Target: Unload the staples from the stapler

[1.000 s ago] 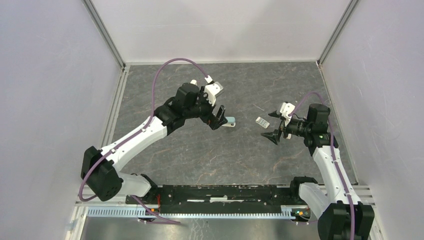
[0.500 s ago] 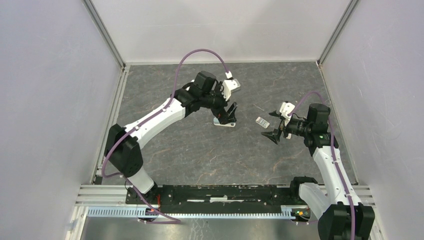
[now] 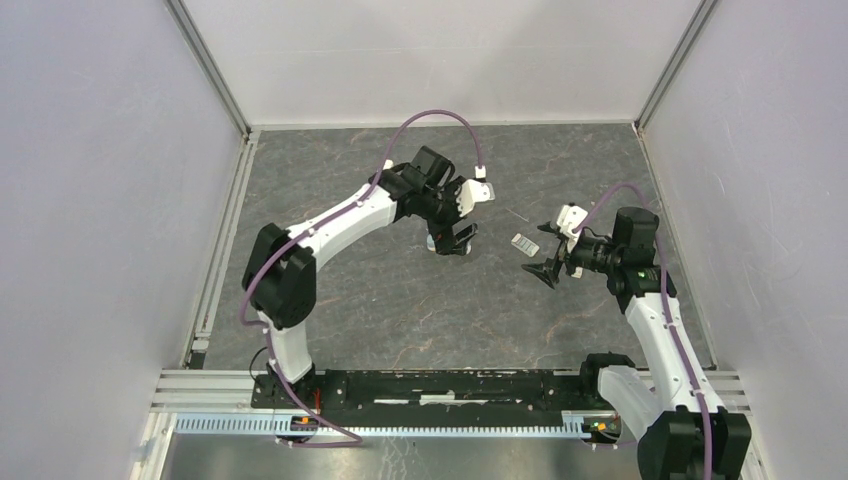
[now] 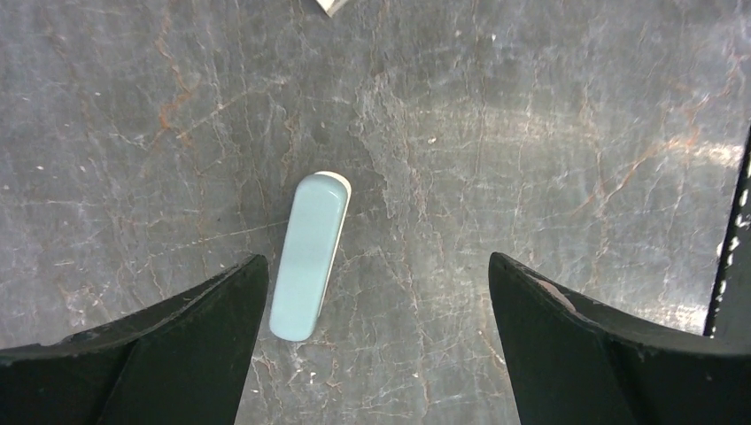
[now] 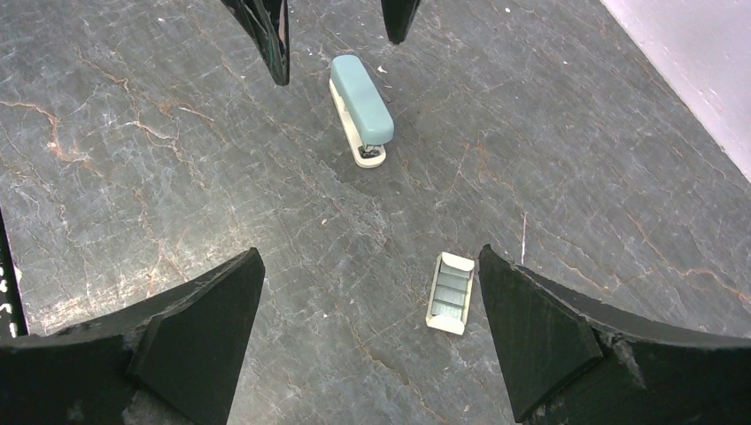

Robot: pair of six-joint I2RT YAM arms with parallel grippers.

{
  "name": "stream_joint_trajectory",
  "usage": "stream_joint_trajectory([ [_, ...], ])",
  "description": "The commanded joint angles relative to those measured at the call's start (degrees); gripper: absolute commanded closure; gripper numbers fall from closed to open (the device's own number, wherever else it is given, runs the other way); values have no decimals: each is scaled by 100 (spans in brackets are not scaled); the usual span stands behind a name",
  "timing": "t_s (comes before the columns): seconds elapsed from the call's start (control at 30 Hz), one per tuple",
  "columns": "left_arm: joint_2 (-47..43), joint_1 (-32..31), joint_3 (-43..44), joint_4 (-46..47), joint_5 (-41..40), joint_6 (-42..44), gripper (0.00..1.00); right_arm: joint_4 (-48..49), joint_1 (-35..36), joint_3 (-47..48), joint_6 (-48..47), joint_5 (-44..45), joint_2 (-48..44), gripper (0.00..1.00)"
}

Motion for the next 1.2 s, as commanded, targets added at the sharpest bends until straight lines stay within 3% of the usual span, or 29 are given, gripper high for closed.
stream_joint_trajectory([
  [0.0,321,7,346,-549,68,868,0,46,74,236,-138,105,-50,2],
  [0.17,612,9,499,-548,80,855,0,41,85,236,-167,198,-34,2],
  [0.3,720,1,382,-43,-24,784,0,52,98,218,-160,247,4,2],
  [0.73,1201,-5,294,509,-156,1568,13,88,104,201,-160,279,49,2],
  [1.03,1766,4,823,170,-261,1528,35,81,120,201,-168,313,71,2],
  [1.1,1803,8,841,173,-328,1523,46,81,121,201,-177,313,70,2],
  [1.17,1785,9,832,170,-336,1503,48,83,125,201,-177,313,72,2],
])
